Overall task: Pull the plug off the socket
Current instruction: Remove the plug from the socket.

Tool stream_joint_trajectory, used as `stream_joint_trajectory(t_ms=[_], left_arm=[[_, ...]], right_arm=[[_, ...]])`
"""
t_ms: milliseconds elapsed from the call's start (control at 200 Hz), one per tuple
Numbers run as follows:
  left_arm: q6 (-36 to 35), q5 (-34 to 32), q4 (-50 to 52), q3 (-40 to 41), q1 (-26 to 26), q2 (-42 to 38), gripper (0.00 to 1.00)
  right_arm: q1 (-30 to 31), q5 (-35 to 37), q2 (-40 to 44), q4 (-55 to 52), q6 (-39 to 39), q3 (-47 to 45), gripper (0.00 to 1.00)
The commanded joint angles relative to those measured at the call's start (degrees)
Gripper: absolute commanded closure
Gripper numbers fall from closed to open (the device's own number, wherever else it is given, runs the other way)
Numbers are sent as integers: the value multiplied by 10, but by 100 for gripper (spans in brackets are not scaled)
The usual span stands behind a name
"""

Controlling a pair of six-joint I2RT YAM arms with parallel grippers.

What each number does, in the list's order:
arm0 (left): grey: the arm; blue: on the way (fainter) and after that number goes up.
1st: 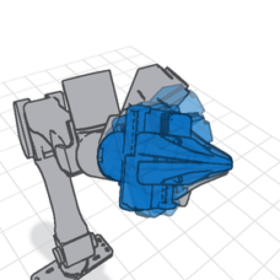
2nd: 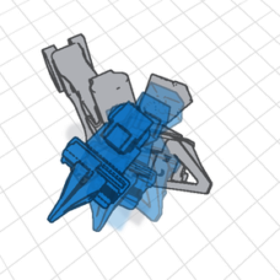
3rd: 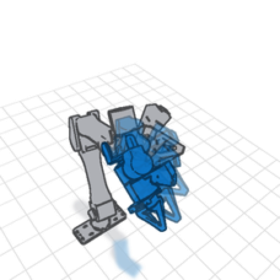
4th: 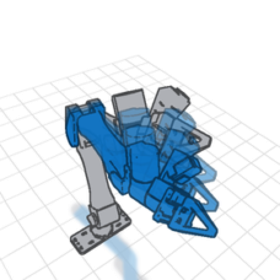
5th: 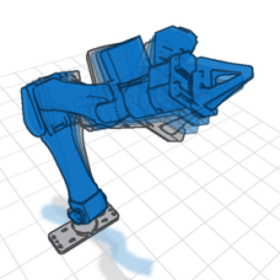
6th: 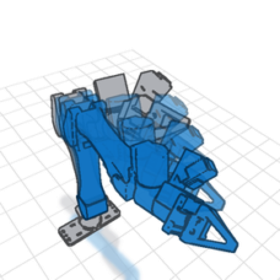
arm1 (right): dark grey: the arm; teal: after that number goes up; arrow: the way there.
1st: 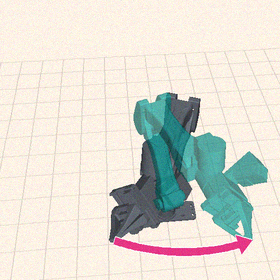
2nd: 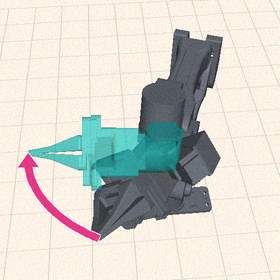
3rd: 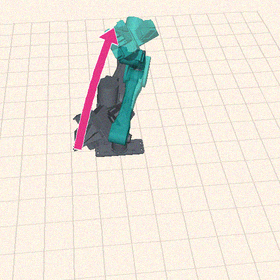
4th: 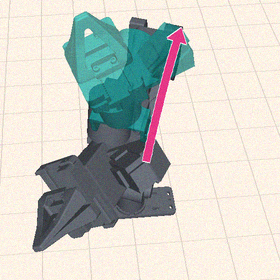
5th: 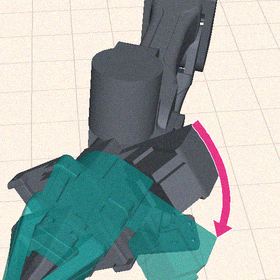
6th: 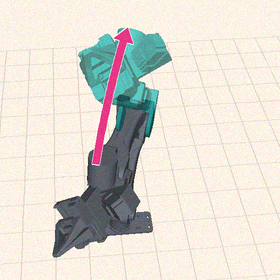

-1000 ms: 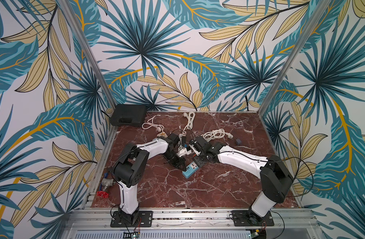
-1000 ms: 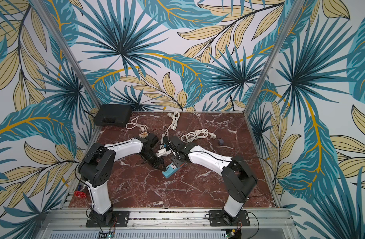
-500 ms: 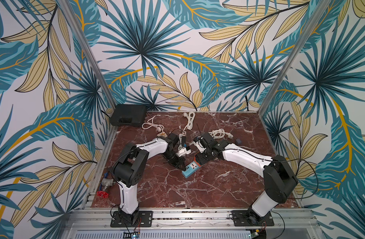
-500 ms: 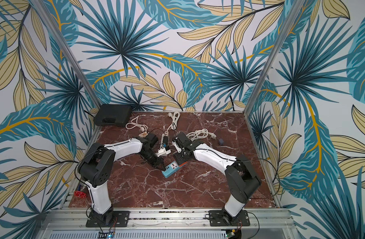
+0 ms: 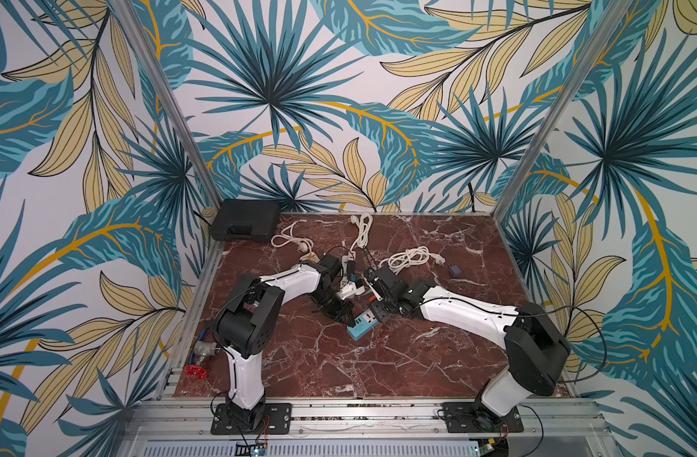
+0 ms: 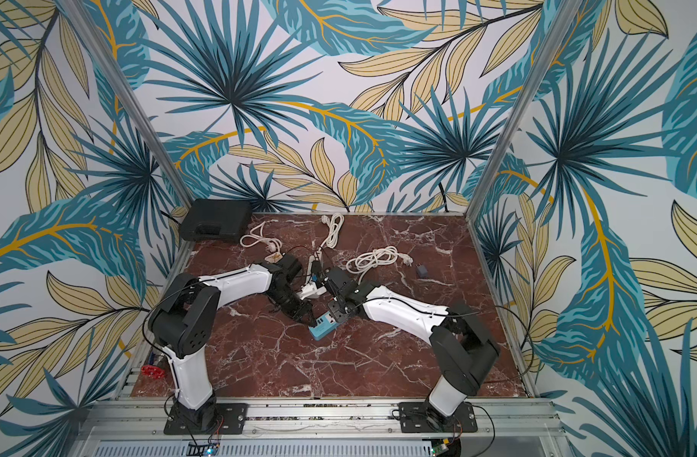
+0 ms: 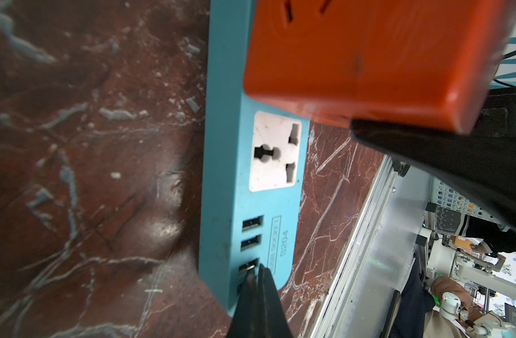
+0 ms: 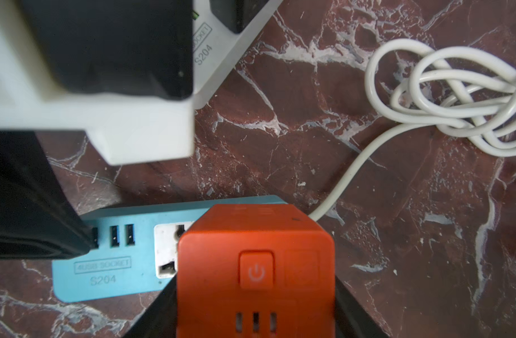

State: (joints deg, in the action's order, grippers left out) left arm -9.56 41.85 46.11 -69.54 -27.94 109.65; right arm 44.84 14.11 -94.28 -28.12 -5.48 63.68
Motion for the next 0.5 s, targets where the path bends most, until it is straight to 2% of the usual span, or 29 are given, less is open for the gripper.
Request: stream_joint_trajectory(t_ms=[0, 265, 496], left_arm=[[-9, -95, -15, 8, 0, 40, 100], [-9, -96, -15, 8, 1, 41, 100], [-9, -96, -15, 8, 1, 40, 100]], right_arm=[[3, -30, 11, 34, -24, 0, 100], [-57, -161, 34, 37, -60, 0, 100], [-58, -140, 22, 6, -59, 18, 100]])
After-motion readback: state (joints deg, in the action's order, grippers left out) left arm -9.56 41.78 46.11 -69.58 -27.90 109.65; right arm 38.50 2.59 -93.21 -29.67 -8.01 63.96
